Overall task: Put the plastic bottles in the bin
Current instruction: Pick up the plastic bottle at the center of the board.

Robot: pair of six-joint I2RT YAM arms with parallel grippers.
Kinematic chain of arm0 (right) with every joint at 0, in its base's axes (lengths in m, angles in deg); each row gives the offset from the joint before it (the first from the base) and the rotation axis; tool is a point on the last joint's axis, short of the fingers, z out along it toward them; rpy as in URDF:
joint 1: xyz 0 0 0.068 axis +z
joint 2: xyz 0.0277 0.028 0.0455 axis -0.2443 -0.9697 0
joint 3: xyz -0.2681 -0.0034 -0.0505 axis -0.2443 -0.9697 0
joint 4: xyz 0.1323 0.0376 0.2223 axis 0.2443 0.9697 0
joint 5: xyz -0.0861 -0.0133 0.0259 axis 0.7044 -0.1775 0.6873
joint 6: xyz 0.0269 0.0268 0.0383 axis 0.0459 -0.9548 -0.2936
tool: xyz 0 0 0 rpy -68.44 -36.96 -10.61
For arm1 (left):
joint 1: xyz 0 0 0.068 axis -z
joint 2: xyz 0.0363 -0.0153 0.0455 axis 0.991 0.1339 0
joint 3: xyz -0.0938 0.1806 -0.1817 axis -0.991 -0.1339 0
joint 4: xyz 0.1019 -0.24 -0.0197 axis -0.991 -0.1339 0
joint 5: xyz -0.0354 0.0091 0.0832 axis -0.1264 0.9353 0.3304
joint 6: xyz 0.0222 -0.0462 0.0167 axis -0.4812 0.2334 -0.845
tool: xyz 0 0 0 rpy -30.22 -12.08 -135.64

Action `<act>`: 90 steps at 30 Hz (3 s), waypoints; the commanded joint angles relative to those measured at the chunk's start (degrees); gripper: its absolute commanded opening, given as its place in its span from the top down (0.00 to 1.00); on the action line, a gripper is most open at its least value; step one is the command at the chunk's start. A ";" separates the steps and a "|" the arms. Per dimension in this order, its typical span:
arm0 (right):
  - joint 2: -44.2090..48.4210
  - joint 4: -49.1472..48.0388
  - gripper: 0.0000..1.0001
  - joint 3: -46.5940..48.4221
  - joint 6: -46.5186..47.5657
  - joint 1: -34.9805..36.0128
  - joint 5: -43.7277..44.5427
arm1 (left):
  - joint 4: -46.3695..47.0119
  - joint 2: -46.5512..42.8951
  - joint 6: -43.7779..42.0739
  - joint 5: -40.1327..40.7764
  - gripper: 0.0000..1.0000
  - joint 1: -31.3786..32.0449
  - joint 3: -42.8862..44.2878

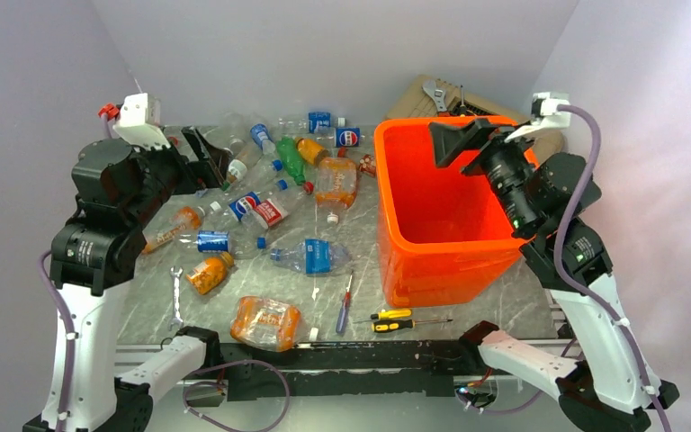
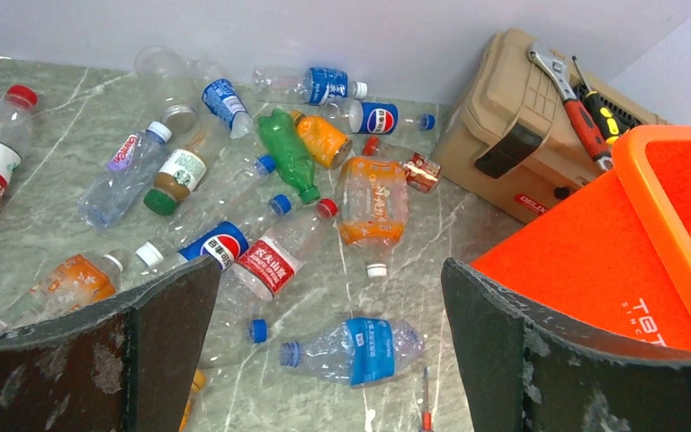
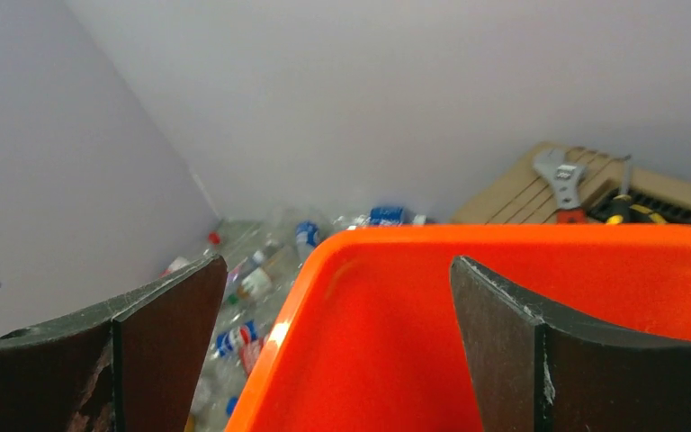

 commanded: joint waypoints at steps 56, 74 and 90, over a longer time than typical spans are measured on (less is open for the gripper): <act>15.79 2.25 0.00 -18.82 -1.59 -0.08 -15.39 | 5.64 38.50 -44.80 -3.81 0.04 34.81 -20.17; 19.93 1.82 0.00 -21.21 -1.88 -0.04 -15.48 | 10.14 51.56 -47.94 -3.50 0.06 35.06 -17.20; 18.81 2.31 0.00 -19.82 -2.08 -0.08 -14.92 | 14.07 44.04 -44.03 8.47 0.64 35.16 -17.02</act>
